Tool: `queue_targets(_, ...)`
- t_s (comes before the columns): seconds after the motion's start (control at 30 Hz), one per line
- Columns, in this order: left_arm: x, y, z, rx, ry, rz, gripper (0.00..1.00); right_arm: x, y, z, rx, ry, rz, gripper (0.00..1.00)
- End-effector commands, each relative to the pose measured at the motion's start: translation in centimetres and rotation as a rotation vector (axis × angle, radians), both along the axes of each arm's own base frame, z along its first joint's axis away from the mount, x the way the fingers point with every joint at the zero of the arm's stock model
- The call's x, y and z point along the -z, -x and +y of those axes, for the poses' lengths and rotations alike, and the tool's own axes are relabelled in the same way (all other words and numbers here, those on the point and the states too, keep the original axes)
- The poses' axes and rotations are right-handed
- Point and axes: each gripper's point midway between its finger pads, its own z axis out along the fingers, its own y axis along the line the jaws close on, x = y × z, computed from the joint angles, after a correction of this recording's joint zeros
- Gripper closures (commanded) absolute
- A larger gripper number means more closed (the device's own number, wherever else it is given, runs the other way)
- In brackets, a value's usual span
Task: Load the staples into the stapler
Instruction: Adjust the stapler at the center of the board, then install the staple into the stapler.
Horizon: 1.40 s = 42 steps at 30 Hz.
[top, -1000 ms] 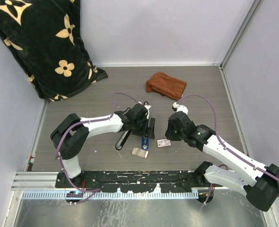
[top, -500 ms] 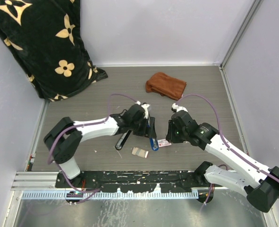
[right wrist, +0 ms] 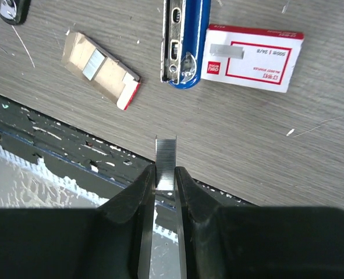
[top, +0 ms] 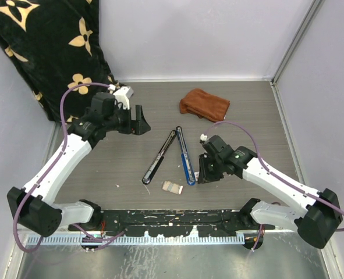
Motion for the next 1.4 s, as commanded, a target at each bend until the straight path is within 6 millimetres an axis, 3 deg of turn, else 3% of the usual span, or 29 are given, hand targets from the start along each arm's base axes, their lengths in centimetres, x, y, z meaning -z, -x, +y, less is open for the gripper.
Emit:
queue_targets(0.0,0.8,1.6,3.4,0.023,-0.191,-0.046,0.18,-1.4,-0.6,2.4,-0.027,-0.036,0.002,0.76)
queue_targets(0.27,0.9,2.2,6.1,-0.051,-0.279,-0.094,0.17,-0.1,-1.7,3.8,-0.052,0.069,0.047,0.76)
queue_targets(0.77,1.3,2.3,6.3,-0.054,-0.298,-0.087,0.17,3.3,-3.8,4.0,-0.057,0.219,0.094,0.76)
queue_targets(1.37,1.9,2.3,5.9,-0.036,-0.313,-0.067,0.17,3.9,-4.7,3.2,-0.033,0.257,0.09,0.76)
